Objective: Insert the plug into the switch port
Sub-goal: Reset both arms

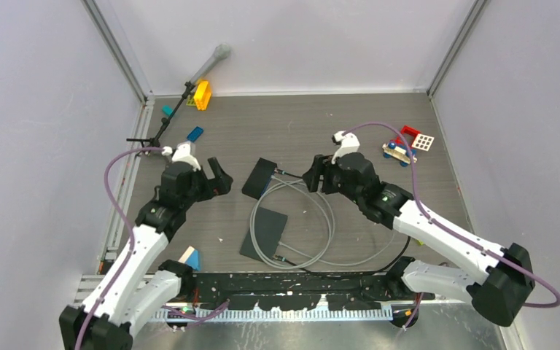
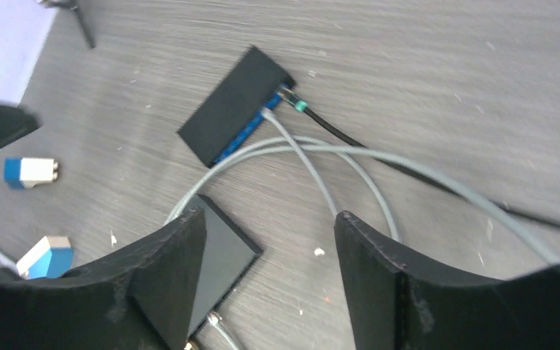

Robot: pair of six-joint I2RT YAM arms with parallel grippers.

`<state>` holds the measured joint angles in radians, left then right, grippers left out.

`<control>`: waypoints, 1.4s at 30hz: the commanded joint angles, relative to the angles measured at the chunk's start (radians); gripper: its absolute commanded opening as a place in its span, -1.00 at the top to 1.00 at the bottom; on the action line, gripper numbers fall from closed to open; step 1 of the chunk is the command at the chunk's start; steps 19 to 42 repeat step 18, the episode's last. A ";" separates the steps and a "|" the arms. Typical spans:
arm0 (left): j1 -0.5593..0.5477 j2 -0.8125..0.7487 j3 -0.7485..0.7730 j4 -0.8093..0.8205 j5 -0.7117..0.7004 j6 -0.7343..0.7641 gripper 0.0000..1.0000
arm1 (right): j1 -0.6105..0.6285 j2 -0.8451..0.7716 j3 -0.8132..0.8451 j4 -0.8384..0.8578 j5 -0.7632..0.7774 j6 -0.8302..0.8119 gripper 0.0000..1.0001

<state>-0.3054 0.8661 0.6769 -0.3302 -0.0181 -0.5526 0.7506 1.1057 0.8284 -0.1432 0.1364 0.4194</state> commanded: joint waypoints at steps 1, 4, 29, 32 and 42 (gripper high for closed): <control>0.003 -0.125 -0.031 -0.208 -0.065 -0.026 -0.99 | 0.000 -0.064 0.035 -0.292 0.223 0.236 -0.46; 0.003 -0.179 -0.022 -0.302 -0.100 -0.047 -0.99 | 0.000 -0.102 0.045 -0.415 0.280 0.307 -0.50; 0.002 -0.156 0.170 -0.527 -0.082 -0.027 -0.99 | 0.000 -0.313 0.026 -0.545 0.306 0.401 -0.56; 0.002 -0.156 0.170 -0.527 -0.082 -0.027 -0.99 | 0.000 -0.313 0.026 -0.545 0.306 0.401 -0.56; 0.002 -0.156 0.170 -0.527 -0.082 -0.027 -0.99 | 0.000 -0.313 0.026 -0.545 0.306 0.401 -0.56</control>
